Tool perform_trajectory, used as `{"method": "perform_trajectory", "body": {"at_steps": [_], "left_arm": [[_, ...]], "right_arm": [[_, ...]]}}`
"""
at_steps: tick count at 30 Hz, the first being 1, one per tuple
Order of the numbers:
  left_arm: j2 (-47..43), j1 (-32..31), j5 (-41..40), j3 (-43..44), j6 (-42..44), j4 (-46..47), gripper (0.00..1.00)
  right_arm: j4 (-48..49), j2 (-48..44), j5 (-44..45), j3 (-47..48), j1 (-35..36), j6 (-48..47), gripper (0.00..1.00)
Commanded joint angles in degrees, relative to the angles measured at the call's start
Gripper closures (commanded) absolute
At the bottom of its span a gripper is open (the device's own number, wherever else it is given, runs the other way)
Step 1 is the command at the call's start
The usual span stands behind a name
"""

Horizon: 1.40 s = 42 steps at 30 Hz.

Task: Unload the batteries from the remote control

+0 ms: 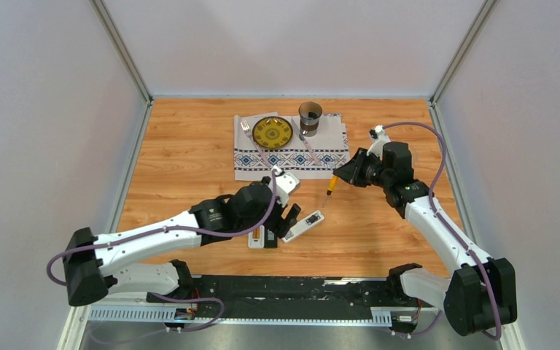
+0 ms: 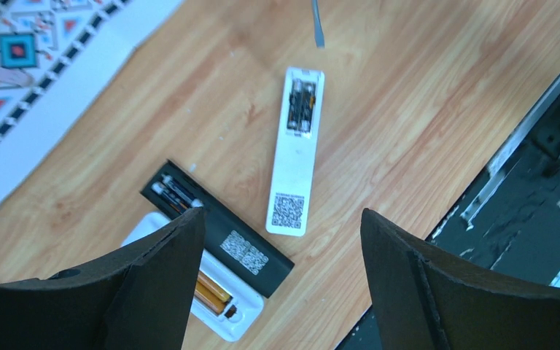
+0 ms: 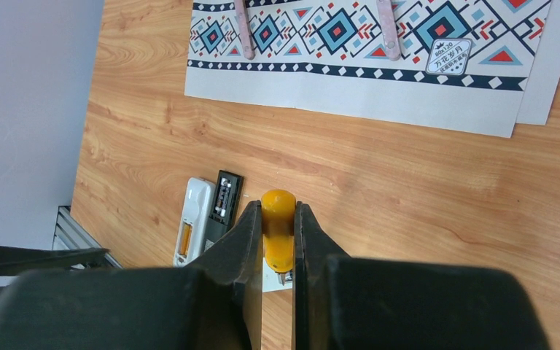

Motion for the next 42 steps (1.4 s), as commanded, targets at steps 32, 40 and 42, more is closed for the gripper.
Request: {"method": "perform_trajectory", "body": {"at_steps": [32, 40, 42], "left_arm": [[5.1, 1.9, 10.1, -7.9, 5.2, 12.0, 0.03], [15.5, 1.8, 7.6, -5.9, 5.5, 11.6, 0.08], [17.4, 1.8, 8.0, -5.8, 5.5, 11.6, 0.09]], "right_arm": [[-1.8, 3.5, 3.8, 5.1, 2.2, -3.0, 1.00], [-1.6, 4.7, 4.6, 5.0, 2.4, -2.9, 1.00], [-1.6, 5.0, 5.1, 4.9, 2.3, -3.1, 1.00]]}}
